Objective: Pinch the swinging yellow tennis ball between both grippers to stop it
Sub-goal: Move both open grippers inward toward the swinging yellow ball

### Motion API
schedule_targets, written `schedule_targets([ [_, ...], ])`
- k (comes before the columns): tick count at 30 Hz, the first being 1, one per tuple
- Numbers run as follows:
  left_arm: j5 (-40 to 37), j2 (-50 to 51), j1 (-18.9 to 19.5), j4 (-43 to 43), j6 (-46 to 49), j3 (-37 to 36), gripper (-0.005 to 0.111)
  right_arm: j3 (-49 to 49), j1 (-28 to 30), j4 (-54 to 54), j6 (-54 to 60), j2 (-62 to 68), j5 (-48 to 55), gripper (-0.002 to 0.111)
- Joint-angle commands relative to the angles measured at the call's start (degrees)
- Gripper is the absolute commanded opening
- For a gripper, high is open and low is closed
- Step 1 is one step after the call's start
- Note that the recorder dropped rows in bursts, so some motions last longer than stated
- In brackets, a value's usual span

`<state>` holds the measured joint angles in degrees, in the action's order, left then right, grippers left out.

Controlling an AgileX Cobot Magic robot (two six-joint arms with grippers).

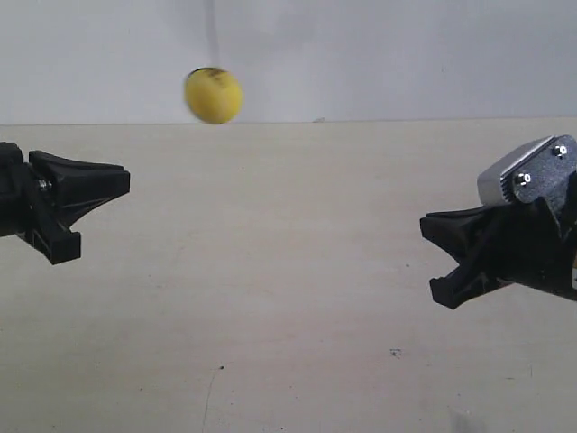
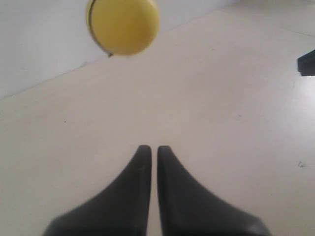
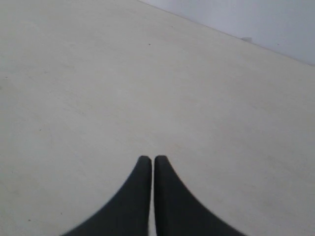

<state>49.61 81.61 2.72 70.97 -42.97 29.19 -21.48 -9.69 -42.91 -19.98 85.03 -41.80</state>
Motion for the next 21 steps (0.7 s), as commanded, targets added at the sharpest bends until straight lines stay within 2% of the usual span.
schedule_targets([
  [1,5.4,2.0,0.1,-0.1,2.4,0.2,0.005,-4.4,-0.1,-2.0,1.5,4.4,-2.9,0.000],
  [11,8.8,5.1,-0.3,-2.4,3.6,5.4,0.005,-7.2,-0.1,-1.5,7.9,5.0,-8.5,0.000],
  [21,9.0,15.5,-5.4,3.3,4.4,10.3,0.005,-7.2,-0.1,-3.9,6.5,10.6,-15.7,0.000],
])
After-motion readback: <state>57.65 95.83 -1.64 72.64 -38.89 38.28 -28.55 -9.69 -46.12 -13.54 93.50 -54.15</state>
